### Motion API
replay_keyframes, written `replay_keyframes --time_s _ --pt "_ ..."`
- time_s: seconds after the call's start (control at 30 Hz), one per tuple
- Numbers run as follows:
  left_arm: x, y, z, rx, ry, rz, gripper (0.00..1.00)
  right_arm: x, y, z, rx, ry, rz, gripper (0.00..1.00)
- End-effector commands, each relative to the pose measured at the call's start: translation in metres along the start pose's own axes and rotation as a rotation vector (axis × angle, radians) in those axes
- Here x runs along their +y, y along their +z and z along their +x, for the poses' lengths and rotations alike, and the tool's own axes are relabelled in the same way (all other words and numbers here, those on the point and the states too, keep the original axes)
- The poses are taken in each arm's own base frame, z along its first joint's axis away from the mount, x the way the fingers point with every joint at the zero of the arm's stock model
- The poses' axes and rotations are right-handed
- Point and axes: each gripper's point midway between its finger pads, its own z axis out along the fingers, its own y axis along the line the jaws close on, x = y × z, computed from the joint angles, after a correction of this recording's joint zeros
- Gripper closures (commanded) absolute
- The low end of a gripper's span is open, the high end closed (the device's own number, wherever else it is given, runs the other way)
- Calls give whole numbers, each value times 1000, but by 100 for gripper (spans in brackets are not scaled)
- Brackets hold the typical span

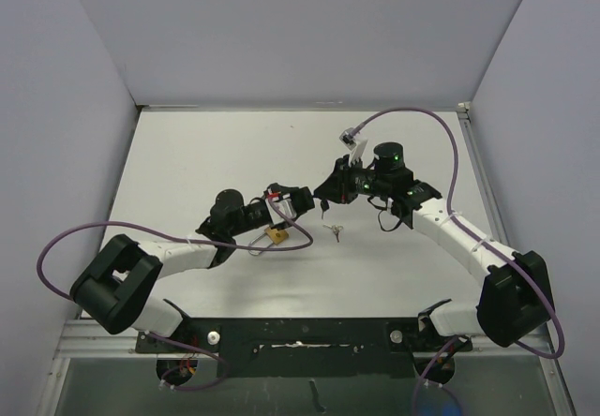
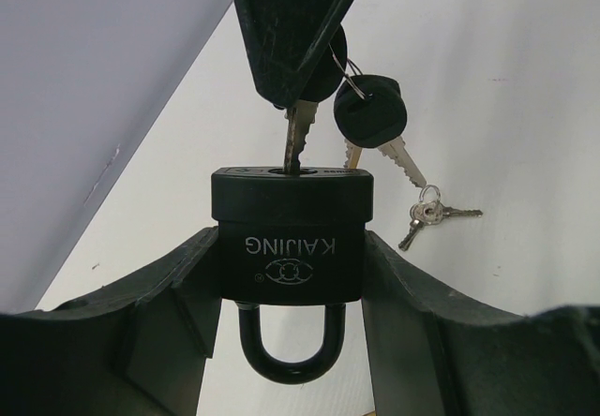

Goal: Unlock with the key

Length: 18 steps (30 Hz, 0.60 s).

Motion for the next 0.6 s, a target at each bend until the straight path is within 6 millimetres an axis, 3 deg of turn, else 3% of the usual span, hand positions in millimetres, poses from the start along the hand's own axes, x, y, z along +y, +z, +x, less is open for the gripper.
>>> replay_keyframes --time_s 0.0,0.57 --pt "50 -7 -101 -299 197 -178 100 2 0 4 50 11 -11 100" --pt "46 -2 -79 -287 128 -161 100 -9 -16 -3 -5 10 16 100"
